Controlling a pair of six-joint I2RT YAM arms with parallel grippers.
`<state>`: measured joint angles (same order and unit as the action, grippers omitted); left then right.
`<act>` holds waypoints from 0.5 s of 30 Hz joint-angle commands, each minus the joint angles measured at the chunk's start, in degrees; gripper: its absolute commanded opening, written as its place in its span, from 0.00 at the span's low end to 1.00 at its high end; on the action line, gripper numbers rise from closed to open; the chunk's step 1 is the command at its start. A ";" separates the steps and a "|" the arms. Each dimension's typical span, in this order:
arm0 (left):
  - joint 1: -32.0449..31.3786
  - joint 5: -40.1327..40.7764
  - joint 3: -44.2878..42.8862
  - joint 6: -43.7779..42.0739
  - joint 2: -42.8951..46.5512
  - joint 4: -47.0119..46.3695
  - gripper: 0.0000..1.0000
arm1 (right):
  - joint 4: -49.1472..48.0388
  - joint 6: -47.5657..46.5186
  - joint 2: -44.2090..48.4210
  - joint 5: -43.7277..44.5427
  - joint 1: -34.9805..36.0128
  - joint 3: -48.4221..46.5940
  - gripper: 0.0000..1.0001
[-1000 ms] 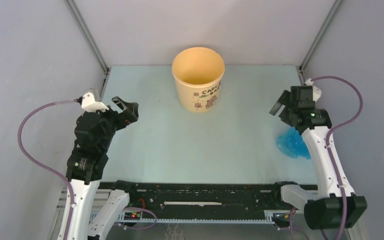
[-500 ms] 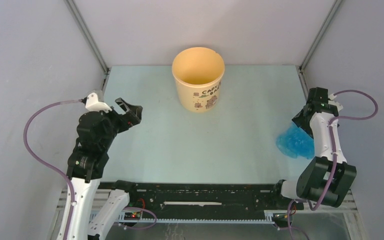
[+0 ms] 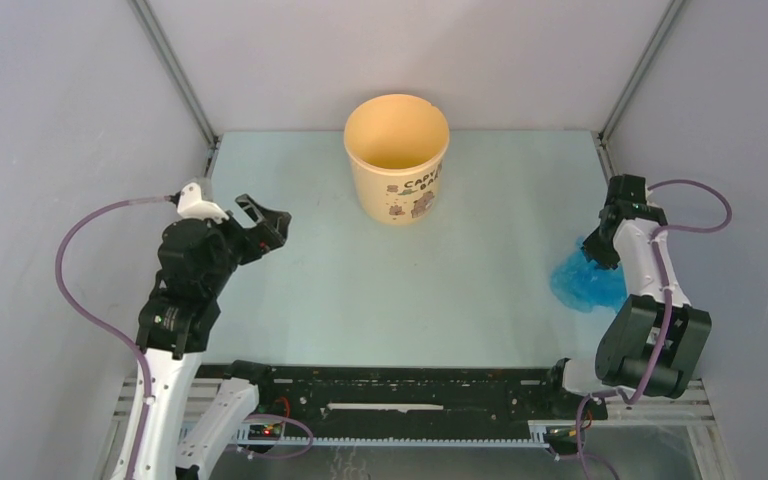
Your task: Put the trash bags into the trash bin
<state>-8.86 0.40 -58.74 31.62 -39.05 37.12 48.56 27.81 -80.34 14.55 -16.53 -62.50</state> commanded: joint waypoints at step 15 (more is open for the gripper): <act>-0.37 -6.07 9.06 13.95 -4.05 -3.32 0.97 | -9.84 -5.89 5.22 -61.05 31.81 2.26 0.00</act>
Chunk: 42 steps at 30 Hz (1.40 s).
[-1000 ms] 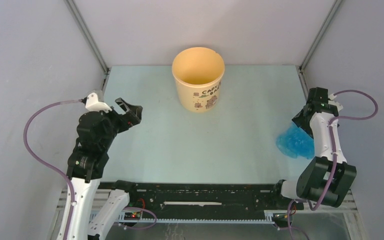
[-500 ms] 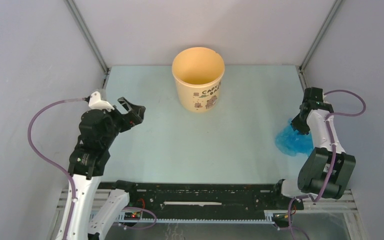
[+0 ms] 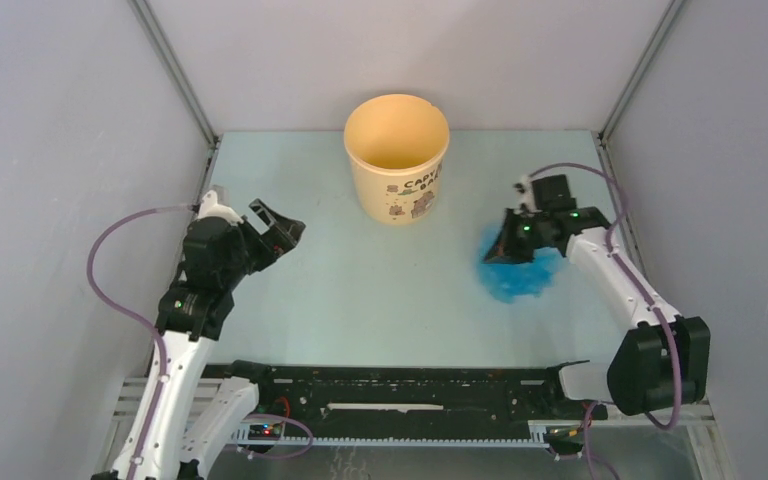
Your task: Put the trash bags into the trash bin
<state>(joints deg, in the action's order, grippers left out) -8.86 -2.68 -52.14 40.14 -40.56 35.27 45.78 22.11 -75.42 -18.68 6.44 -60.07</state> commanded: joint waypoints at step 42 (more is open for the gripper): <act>-34.07 -14.47 3.77 -8.58 -22.84 -18.30 1.00 | -3.90 -0.58 -11.74 -15.40 -1.12 2.05 0.57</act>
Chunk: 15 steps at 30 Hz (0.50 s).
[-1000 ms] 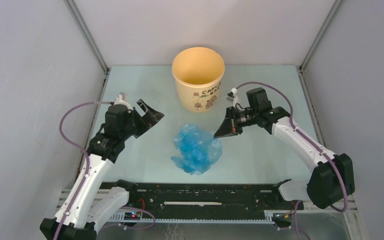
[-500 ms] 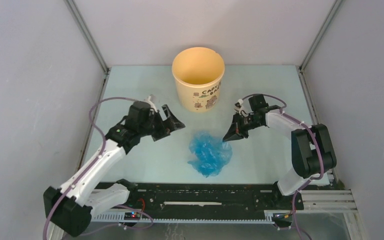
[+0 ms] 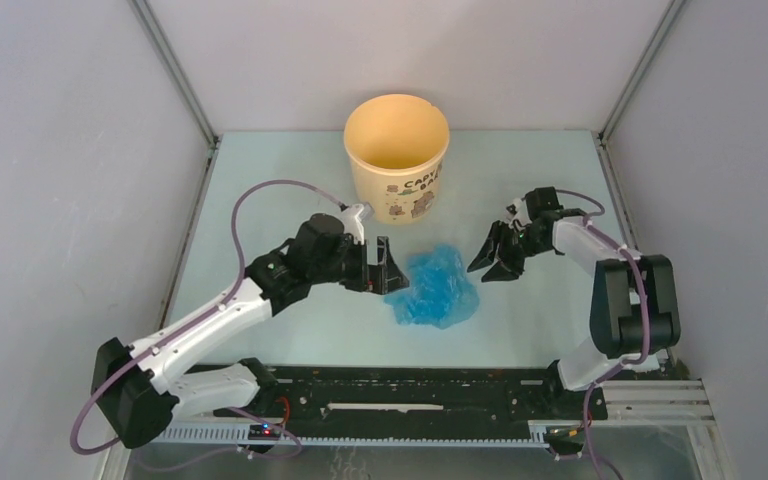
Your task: Put the trash bags into the trash bin
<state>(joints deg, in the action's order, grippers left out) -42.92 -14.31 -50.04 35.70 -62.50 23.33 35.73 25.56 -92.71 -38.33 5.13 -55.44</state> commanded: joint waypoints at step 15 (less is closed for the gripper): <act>8.00 -24.02 10.04 3.99 -16.31 -36.74 0.98 | 23.04 -11.21 24.34 28.35 21.69 -14.08 0.64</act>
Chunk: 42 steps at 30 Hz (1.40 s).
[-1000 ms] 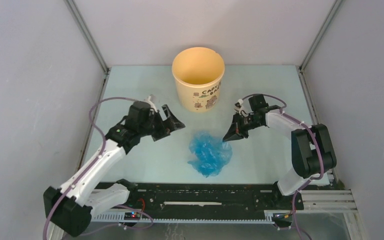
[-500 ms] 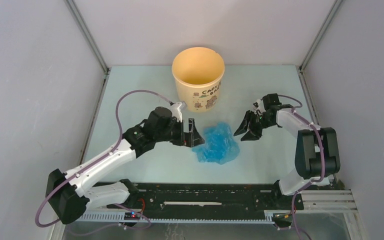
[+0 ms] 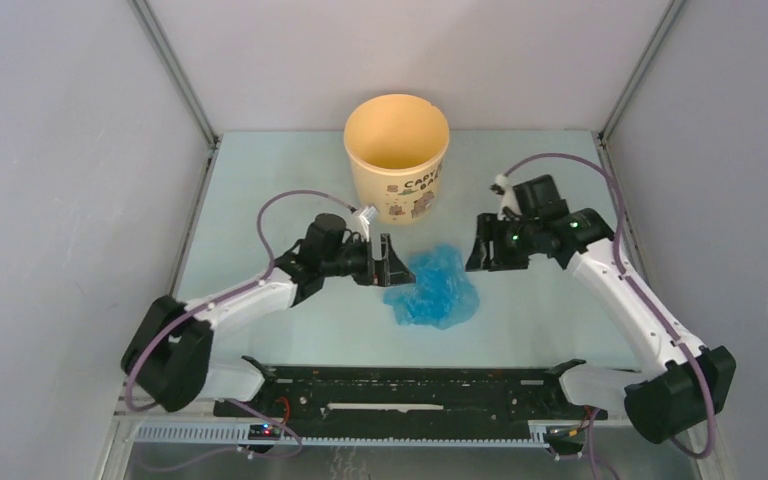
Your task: Put the trash bags into the trash bin
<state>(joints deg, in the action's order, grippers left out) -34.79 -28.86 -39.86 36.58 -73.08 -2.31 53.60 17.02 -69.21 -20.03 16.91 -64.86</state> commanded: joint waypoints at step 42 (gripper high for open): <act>-0.61 27.84 3.06 7.46 26.87 23.63 0.00 | -11.02 5.45 -3.03 32.60 25.05 4.06 0.29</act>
<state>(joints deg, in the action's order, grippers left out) -35.99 -12.34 -32.82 44.99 -50.28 11.66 45.32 21.89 -80.99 20.12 44.56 -63.07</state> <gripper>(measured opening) 0.005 0.342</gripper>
